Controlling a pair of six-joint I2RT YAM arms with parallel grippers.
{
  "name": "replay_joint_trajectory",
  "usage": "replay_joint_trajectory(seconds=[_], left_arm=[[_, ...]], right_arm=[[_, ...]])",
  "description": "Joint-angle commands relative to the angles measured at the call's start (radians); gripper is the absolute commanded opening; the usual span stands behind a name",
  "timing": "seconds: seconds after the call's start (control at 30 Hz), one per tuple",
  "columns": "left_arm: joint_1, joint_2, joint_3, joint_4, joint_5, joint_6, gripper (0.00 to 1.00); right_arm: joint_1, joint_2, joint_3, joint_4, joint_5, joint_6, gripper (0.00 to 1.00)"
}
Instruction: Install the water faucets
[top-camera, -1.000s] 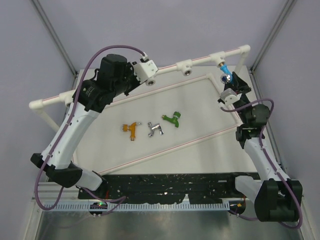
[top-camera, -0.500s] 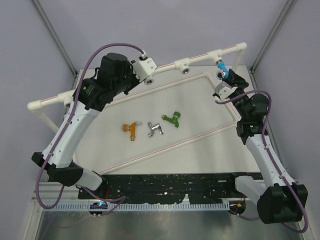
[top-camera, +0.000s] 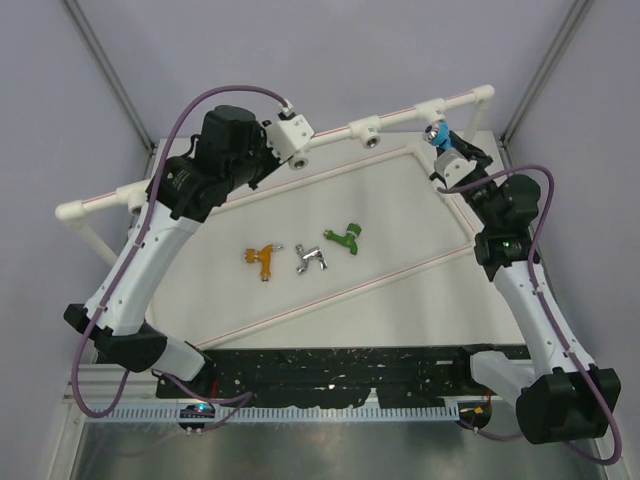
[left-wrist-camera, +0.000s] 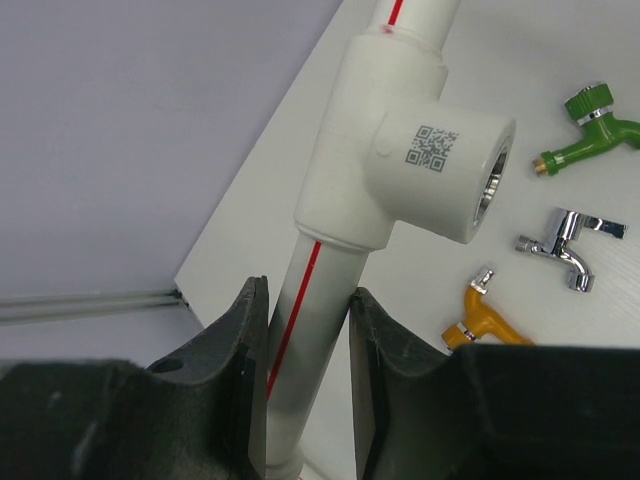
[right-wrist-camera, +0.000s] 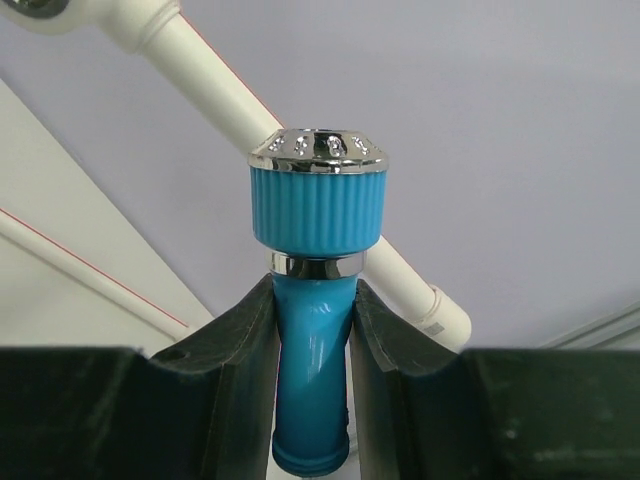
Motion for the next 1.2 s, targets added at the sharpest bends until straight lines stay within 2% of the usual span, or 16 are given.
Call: replay_joint_trajectory(seconds=[0.0, 0.1, 0.13, 0.37, 0.5, 0.87, 1.17], left_arm=[[-0.04, -0.029, 0.031, -0.055, 0.093, -0.19, 0.08], [-0.039, -0.04, 0.016, -0.048, 0.088, -0.19, 0.08], [-0.039, -0.043, 0.01, -0.044, 0.085, -0.189, 0.08], [-0.04, -0.045, 0.004, -0.038, 0.082, -0.189, 0.08], [-0.04, -0.049, 0.004, -0.038, 0.084, -0.189, 0.08], [-0.04, -0.049, 0.008, -0.038, 0.081, -0.19, 0.08], [-0.042, -0.049, 0.014, -0.035, 0.079, -0.186, 0.08]], right_arm=[[-0.036, 0.041, -0.039, 0.059, -0.029, 0.223, 0.05], [-0.074, 0.057, -0.098, 0.189, -0.072, 0.353, 0.05], [-0.108, 0.06, -0.108, 0.206, -0.078, 0.372, 0.05], [-0.123, 0.09, -0.107, 0.275, -0.098, 0.465, 0.05], [-0.122, 0.08, -0.08, 0.232, -0.109, 0.447, 0.05], [-0.103, 0.048, 0.065, -0.028, -0.112, 0.278, 0.05], [-0.099, 0.062, 0.109, -0.064, -0.111, 0.318, 0.05]])
